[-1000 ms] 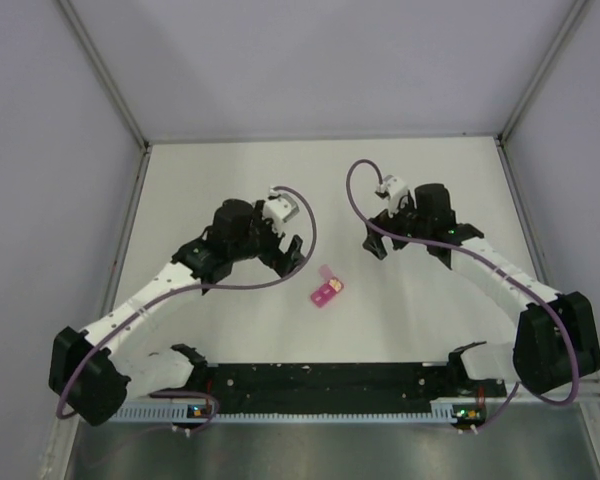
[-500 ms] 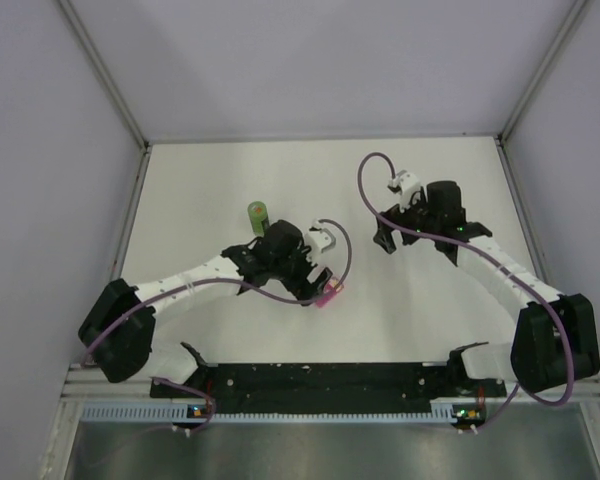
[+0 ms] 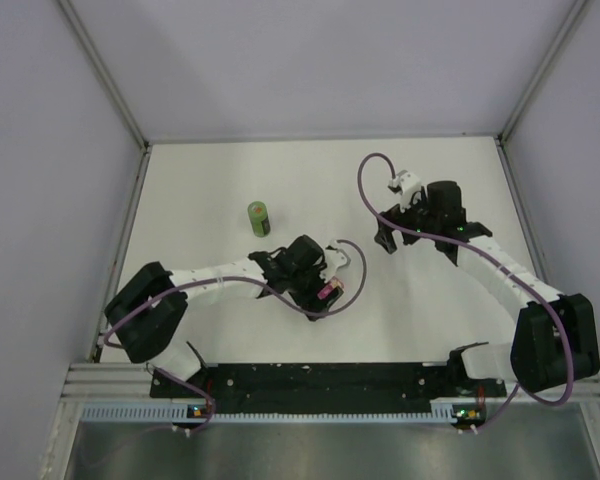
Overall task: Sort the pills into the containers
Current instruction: Pick up the pill container at the center of the board.
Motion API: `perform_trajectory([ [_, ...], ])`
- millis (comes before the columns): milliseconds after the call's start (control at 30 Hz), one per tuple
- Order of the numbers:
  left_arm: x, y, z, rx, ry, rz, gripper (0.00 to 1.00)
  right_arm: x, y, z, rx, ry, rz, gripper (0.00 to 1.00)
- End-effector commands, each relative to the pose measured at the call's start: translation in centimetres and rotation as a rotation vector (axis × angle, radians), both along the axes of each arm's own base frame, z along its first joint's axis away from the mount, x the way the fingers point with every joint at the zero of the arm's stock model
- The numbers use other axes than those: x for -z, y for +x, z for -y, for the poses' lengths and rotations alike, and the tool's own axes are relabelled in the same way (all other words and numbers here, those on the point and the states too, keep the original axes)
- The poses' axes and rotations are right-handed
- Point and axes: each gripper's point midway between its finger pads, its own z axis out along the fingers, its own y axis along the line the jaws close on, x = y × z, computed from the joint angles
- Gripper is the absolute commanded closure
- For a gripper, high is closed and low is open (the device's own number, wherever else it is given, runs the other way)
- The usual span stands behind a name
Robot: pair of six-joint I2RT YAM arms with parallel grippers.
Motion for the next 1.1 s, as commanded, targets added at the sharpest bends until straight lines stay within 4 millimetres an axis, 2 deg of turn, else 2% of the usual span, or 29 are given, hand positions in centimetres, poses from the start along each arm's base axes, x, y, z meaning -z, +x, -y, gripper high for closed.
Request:
perform_trajectory([
  [0,-0.2,1.4,1.0,-0.013,0.043,0.016,0.05,-1.0,0.9,0.1,-0.002,0.006,0.033,0.01],
  [267,1.4,1.5,1.0,-0.012,0.095,0.011,0.11,-0.9,0.7,-0.1,-0.012,0.013,0.024,0.01],
  [667,1.8,1.4,1.4,-0.001,0.143,0.057,0.18,-0.6,0.5,-0.4,-0.028,0.021,0.008,0.01],
  [967,2.1,1.2,1.7,0.01,0.17,0.077,0.28,-0.7,0.5,-0.4,-0.032,0.024,0.008,0.01],
  [1067,2.3,1.6,1.2,-0.003,0.197,0.099,0.31,-0.7,0.4,-0.5,-0.038,0.026,0.008,0.01],
])
